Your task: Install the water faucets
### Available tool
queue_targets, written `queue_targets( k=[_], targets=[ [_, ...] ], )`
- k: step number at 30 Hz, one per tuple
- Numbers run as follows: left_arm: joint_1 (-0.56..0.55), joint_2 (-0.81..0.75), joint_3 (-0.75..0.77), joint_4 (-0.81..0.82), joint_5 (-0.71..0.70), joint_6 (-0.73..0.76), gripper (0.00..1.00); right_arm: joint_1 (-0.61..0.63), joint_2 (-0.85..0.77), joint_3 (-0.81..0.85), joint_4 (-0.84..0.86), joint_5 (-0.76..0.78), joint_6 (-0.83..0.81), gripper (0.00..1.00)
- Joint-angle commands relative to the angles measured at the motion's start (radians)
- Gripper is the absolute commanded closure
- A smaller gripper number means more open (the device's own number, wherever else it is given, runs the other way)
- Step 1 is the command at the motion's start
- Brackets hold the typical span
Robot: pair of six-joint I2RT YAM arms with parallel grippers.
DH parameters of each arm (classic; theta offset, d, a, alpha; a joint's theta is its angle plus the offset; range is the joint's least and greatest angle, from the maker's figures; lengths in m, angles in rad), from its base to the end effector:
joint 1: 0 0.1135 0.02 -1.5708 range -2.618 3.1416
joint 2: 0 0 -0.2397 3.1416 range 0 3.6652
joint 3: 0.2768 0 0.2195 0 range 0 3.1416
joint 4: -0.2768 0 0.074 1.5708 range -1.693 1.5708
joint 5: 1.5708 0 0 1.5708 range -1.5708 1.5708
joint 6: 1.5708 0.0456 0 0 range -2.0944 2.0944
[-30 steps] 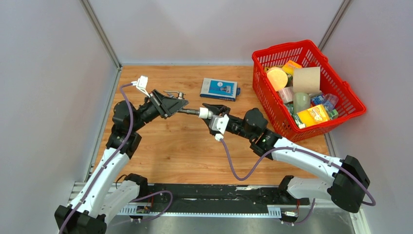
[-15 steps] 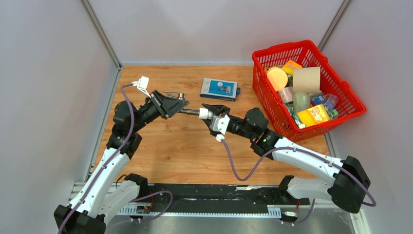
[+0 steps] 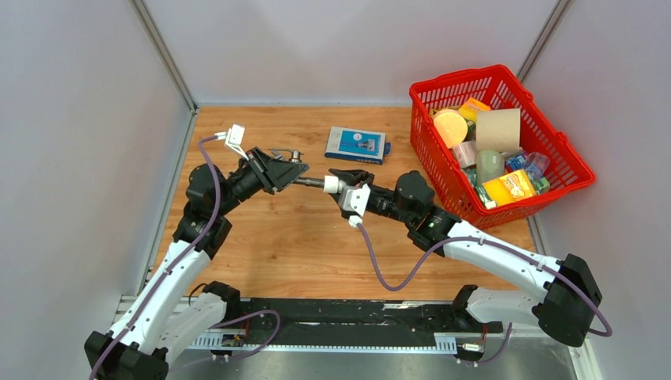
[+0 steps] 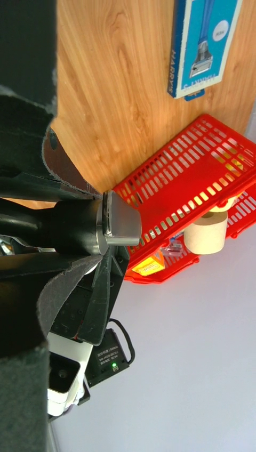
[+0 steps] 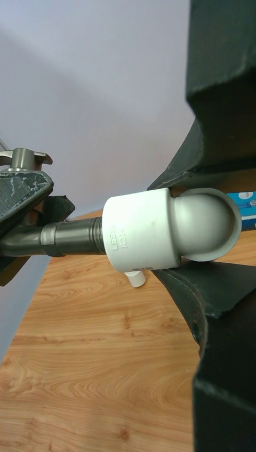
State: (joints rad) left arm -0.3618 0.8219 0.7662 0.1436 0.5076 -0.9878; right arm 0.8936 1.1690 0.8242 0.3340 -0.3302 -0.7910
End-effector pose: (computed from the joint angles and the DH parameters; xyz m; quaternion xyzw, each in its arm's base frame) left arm 0.1646 -0.0860 0.3472 -0.0251 0.6790 -0.5784 0.4515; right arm 0.1529 0.2137 0.3179 -0.6002 0.3806 0.1523 0.6868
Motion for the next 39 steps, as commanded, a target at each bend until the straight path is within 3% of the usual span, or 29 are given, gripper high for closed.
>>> queue_targets(
  k=[1,17,39],
  targets=[
    [-0.028,-0.018,0.055,0.019,-0.007,0.063,1.0,0.005,-0.009,0.056,0.016,-0.023,-0.001,1.0],
    [-0.031,-0.032,-0.057,0.286,0.037,0.001,1.0,-0.038,-0.002,0.081,0.002,-0.127,0.127,1.0],
    [-0.083,-0.073,-0.079,0.344,0.052,0.232,1.0,-0.053,0.06,0.187,-0.118,-0.17,0.228,1.0]
  ],
)
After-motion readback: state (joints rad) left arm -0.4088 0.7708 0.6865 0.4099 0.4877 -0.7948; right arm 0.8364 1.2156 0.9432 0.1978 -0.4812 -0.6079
